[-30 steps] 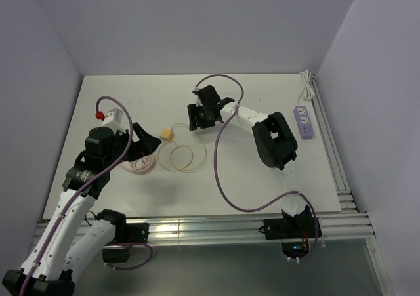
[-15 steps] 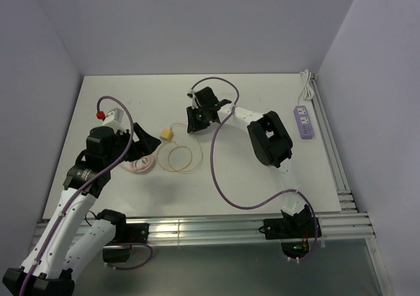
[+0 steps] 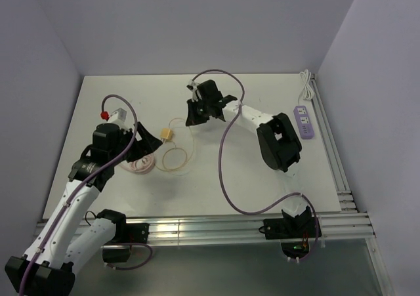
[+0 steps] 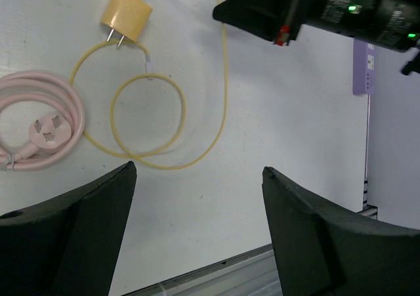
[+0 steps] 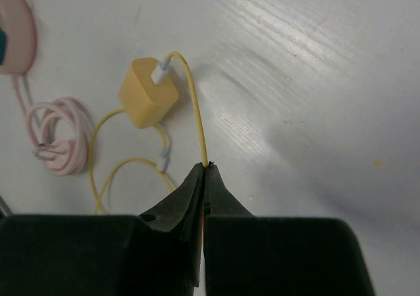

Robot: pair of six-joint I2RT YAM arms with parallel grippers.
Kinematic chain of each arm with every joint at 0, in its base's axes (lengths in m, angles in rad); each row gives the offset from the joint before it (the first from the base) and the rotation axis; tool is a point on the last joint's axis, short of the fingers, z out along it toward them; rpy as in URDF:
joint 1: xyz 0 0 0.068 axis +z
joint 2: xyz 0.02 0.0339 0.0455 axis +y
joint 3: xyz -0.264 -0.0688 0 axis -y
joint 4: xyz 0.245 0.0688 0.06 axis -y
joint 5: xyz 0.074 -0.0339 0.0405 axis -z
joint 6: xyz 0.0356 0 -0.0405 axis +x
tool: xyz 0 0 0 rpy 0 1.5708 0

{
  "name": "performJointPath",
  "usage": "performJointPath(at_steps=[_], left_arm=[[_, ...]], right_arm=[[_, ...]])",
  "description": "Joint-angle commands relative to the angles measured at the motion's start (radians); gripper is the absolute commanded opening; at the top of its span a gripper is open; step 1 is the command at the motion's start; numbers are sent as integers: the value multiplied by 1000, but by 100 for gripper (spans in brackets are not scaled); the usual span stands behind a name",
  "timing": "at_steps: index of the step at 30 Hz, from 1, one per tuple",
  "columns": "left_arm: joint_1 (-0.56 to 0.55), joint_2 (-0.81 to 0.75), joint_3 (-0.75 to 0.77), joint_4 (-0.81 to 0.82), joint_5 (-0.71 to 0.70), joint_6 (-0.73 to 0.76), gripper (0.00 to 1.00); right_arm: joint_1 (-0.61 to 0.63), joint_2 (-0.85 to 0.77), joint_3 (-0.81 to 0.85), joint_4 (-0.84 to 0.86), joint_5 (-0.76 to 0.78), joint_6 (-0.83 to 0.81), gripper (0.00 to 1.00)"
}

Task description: Insert the plug

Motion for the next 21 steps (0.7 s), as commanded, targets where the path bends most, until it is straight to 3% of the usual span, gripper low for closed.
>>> performJointPath(at_steps=[1,11,21], left_arm=[[-4,7,27,23,5,-22,82],[-4,63,10,71,71,-55,81],[-4,113,5,92,123,-86,81]], right_arm=[[3,-170,-26,30,-18,17,0],[29,-408,-207,-21,48,-21,0],[108,-458,-325,-47,109,-44,0]])
